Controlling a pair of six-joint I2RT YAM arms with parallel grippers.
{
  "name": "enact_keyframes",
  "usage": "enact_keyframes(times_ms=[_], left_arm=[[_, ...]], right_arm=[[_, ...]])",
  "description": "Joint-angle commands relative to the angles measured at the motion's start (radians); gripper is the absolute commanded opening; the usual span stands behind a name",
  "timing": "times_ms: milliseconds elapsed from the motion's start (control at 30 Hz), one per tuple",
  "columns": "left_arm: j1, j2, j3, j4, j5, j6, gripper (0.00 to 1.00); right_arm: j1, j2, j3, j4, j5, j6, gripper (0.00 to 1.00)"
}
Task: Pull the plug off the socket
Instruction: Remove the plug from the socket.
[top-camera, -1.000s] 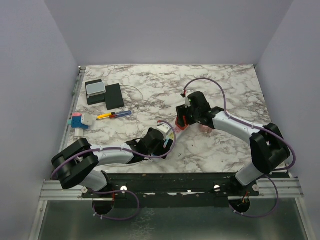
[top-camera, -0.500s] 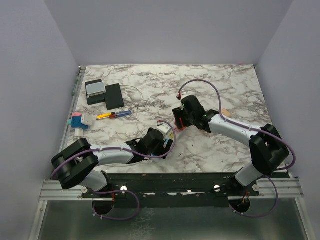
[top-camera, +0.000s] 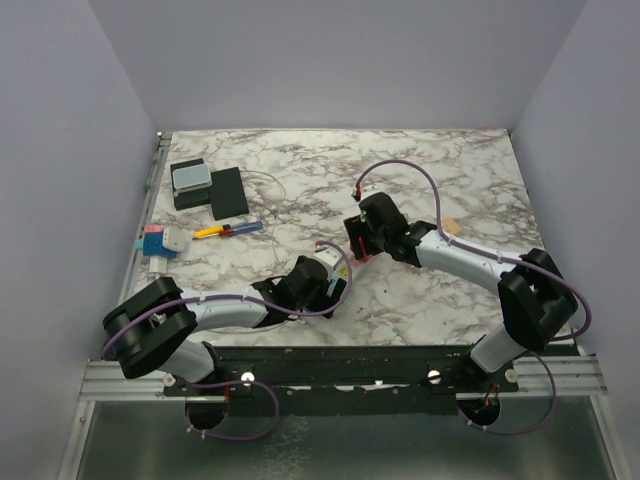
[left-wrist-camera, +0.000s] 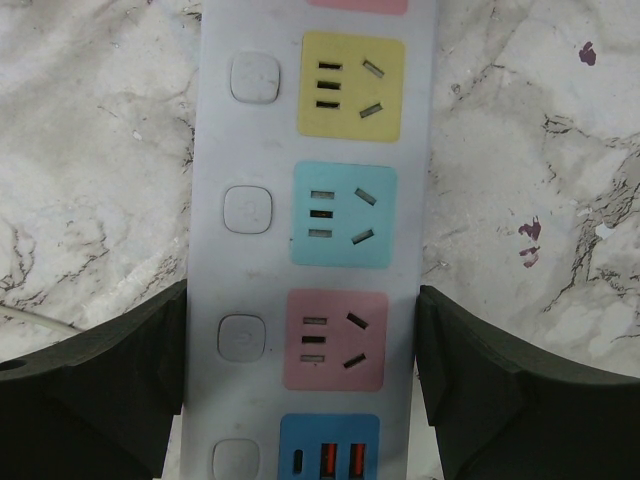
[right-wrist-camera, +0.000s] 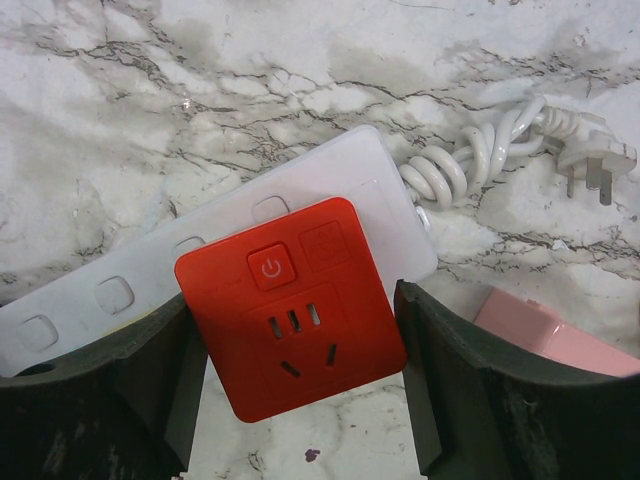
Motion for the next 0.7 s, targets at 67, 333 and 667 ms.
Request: enact_keyframes(times_ms=[67, 333, 667], left_arm=[[0.032, 0.033, -0.024, -0.127, -0.085, -0.116, 0.00], [0.033, 0.034, -0.024, -0.127, -0.083, -0.116, 0.00], [0.035, 0.038, -0.022, -0.127, -0.075, -0.115, 0.00]], right_arm=[[-0.047, -0.041, 0.028, 0.019, 0.017, 0.117, 0.00], [-0.122, -0.014, 0.049, 0.005, -0.067, 0.128, 0.01], [-0.154, 0.030, 0.080, -0.005, -0.112, 0.132, 0.01]])
